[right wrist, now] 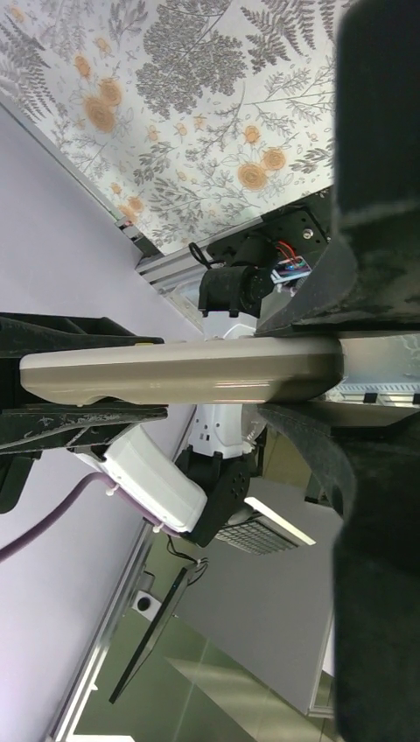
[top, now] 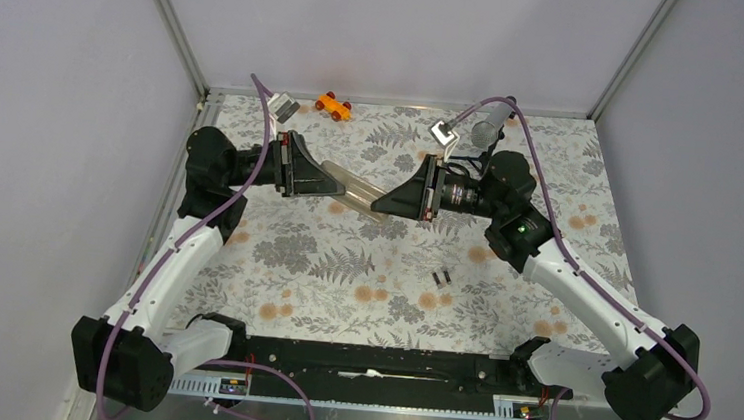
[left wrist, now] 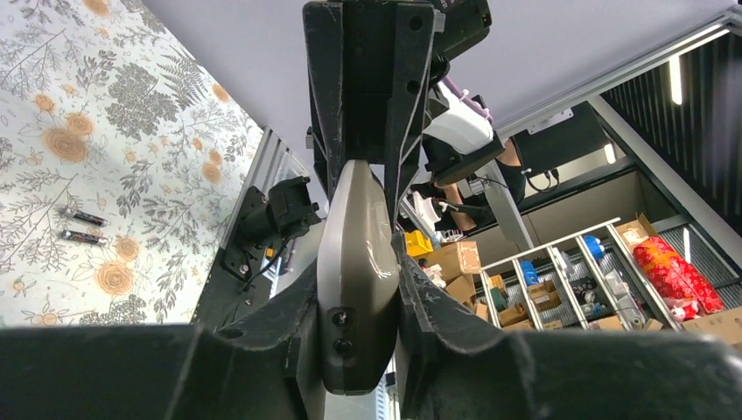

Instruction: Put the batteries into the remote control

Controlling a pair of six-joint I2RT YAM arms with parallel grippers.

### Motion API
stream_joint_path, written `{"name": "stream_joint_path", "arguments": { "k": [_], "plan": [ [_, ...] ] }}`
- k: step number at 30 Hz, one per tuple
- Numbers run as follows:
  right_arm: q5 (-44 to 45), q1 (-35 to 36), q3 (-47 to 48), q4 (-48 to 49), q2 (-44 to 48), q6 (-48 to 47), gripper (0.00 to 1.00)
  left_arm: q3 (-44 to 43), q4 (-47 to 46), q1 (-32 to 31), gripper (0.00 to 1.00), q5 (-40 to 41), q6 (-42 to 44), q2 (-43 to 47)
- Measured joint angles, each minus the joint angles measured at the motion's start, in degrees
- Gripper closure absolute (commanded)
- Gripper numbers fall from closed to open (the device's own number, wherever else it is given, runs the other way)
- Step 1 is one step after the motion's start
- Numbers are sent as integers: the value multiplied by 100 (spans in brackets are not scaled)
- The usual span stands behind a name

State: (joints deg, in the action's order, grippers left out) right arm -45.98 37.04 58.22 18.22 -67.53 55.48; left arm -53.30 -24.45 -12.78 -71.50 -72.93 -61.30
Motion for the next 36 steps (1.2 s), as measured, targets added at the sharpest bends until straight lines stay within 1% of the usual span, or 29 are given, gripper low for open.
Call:
{"name": "stream_joint_path", "arguments": {
  "k": [1,2,3,4,5,6,7,8,9,11,12,14,18,22,28,36],
  "plan": [
    [-2,-4,2,-15,2,-24,47,0,-4,-2,100,-4,13,0],
    [9,-4,2,-44,2,-33,31,0,20,0,100,0,48,0],
    [48,-2,4,-127,15,-68,20,0,70,0,100,13,92,0],
    [136,-2,4,-280,37,-127,14,0,116,4,100,44,166,2],
    [223,-11,0,-402,57,-138,10,0,168,11,100,66,247,11],
    [400,-11,0,-564,90,-195,9,0,275,22,100,144,404,35],
    [667,-13,0,-772,149,-258,9,2,428,35,100,221,581,63],
    [949,-13,0,-986,234,-286,12,9,651,44,100,374,820,120],
    [1209,-15,0,-1161,323,-302,17,22,949,55,100,564,1108,199],
    [1742,-20,-17,-1410,566,-262,31,131,1366,74,100,986,1626,391],
    [1917,-20,-46,-1436,673,-212,36,229,1473,74,100,1187,1797,494],
    [2164,-11,-133,-1434,879,-57,42,476,1565,72,100,1543,2011,675],
    [2747,267,-326,-1318,1045,96,43,909,1690,72,100,2175,2155,909],
    [3119,599,-356,-1239,973,94,43,1058,1714,46,100,2562,2142,966],
    [3591,833,-354,-957,664,63,43,1172,1596,-26,100,2787,1998,970],
    [3952,901,-354,-844,299,17,43,1220,1486,-63,100,2844,1897,970]
  ]
}}
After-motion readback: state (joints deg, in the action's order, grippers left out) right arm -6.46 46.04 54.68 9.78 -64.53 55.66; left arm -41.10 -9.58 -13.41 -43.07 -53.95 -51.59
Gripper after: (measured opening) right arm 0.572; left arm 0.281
